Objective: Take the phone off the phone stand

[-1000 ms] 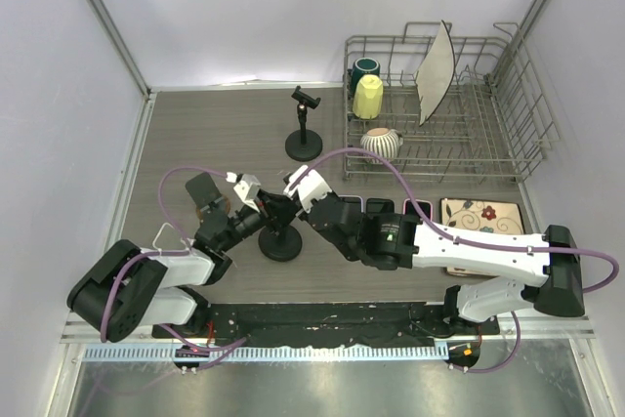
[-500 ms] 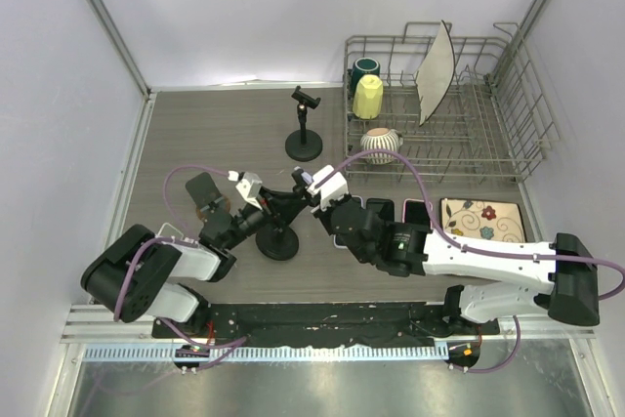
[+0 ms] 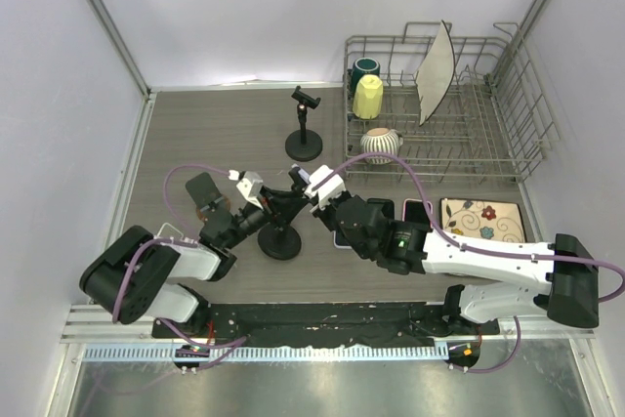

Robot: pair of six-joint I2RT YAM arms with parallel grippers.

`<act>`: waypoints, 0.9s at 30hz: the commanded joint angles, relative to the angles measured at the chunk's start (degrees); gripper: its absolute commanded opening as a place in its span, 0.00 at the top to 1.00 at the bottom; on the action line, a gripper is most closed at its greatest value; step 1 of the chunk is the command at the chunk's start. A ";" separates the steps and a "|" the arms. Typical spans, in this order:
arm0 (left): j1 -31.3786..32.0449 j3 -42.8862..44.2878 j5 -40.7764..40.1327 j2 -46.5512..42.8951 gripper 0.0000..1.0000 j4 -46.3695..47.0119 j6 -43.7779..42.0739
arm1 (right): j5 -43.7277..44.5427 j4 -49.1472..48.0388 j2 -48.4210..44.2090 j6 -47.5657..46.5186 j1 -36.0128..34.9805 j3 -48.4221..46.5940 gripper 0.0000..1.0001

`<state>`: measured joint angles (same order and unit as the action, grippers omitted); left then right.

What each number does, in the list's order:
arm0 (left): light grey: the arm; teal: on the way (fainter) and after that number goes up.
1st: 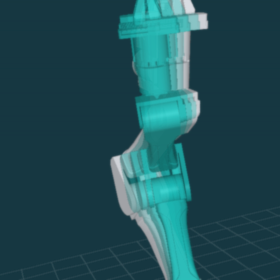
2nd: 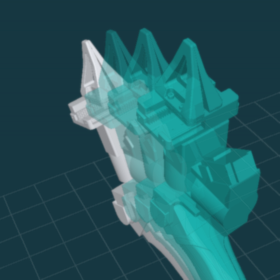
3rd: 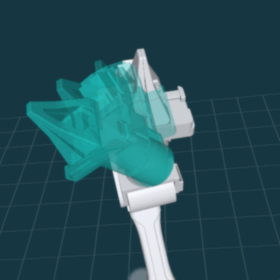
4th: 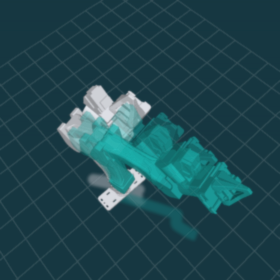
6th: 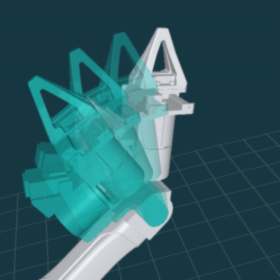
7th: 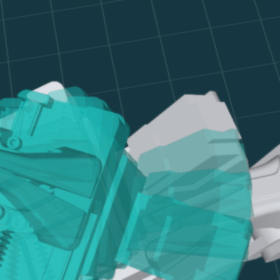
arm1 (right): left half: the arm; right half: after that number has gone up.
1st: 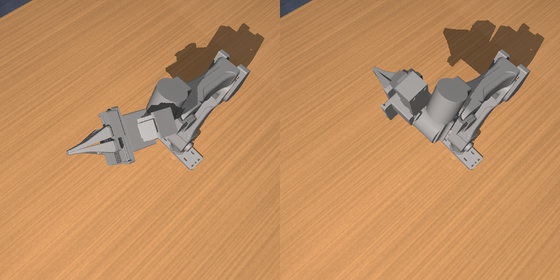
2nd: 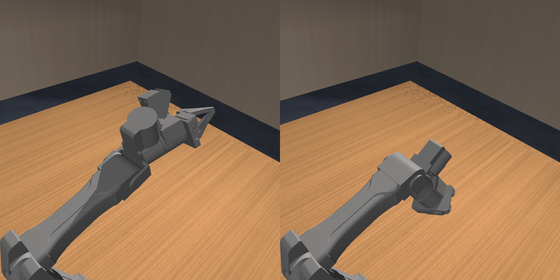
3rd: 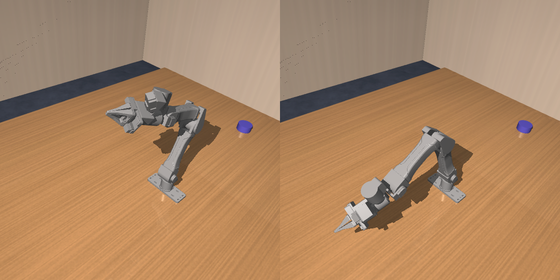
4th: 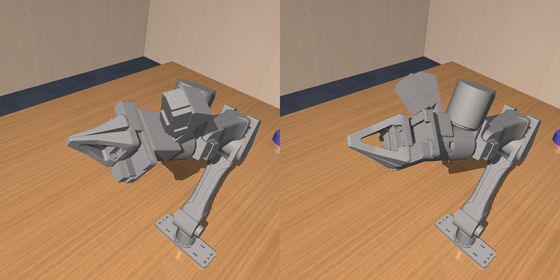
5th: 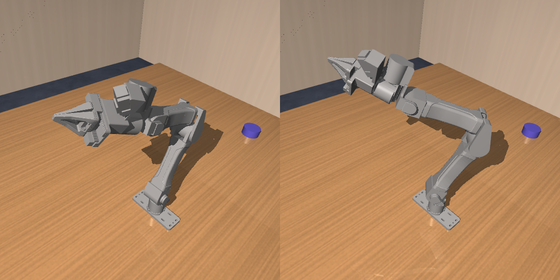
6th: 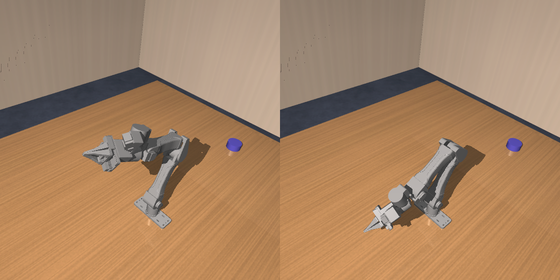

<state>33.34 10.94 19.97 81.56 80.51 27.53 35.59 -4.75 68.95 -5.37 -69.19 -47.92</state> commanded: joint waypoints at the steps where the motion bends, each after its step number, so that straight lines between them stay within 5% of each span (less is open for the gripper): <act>1: 0.41 1.10 0.77 -5.35 0.72 -5.85 -3.43 | -4.12 -1.67 -0.57 -4.91 -0.33 -6.74 0.99; 10: 0.58 4.97 2.18 -13.53 0.36 -22.58 -9.95 | -8.78 7.12 1.27 -8.26 -0.42 -12.71 0.99; 18: 1.72 6.29 2.62 -13.18 0.37 -24.96 -12.23 | -11.86 12.66 3.56 -7.56 -0.51 -15.89 0.99; 24: 2.60 6.03 2.10 -13.18 0.81 -24.79 -13.29 | -11.60 12.23 3.83 -5.89 -0.42 -14.31 0.99; 25: 2.69 5.85 2.09 -13.18 0.97 -24.70 -13.46 | -11.43 10.66 3.56 -5.54 -0.42 -13.70 0.99; 27: 2.87 5.32 2.27 -13.18 1.00 -23.74 -13.64 | -10.90 8.81 2.69 -4.92 -0.42 -11.77 0.99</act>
<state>35.62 15.33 21.78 69.08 54.00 13.26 26.22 11.57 73.32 -12.99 -68.99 -60.58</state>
